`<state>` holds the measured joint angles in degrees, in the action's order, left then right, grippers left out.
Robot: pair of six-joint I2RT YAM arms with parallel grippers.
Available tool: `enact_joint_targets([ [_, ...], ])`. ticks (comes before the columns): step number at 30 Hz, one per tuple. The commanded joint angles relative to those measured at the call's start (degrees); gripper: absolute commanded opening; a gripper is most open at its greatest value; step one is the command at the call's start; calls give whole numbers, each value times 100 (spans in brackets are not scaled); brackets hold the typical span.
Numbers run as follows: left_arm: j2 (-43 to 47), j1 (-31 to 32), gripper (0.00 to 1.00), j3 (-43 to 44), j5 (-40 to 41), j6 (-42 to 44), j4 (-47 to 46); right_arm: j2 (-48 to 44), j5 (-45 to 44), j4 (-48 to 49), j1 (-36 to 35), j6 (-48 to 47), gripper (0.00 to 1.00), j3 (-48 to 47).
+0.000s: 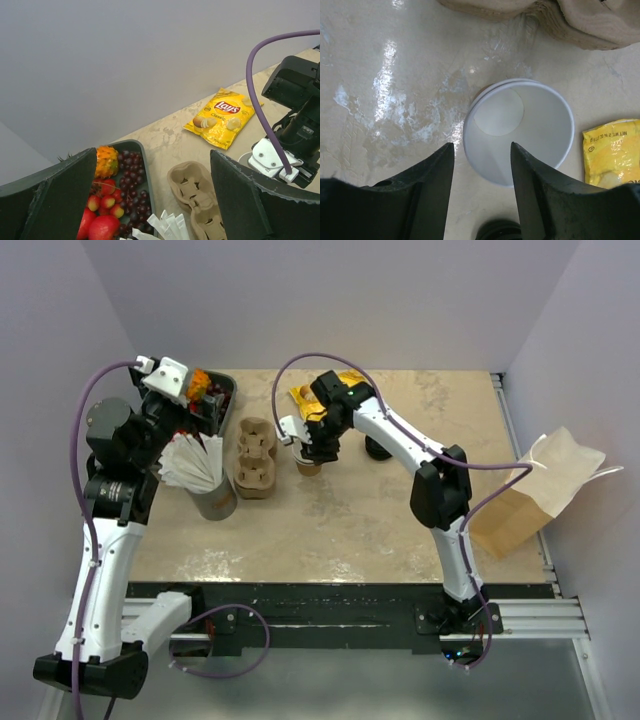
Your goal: Pack the takeout coffee
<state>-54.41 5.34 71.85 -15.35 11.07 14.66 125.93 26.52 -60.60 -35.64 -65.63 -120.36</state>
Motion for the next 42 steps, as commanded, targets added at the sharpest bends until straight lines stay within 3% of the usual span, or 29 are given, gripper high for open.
enact_joint_targets([
  [1,80,-60,99,-75,-152,-149,-173,-288,-51,-154,-40,-214,51,187],
  [9,89,-77,99,-137,-205,-184,-244,-323,-165,21,-75,-39,42,276],
  [42,45,-192,98,-251,-425,-325,-384,-200,-218,-5,-136,59,33,-85],
])
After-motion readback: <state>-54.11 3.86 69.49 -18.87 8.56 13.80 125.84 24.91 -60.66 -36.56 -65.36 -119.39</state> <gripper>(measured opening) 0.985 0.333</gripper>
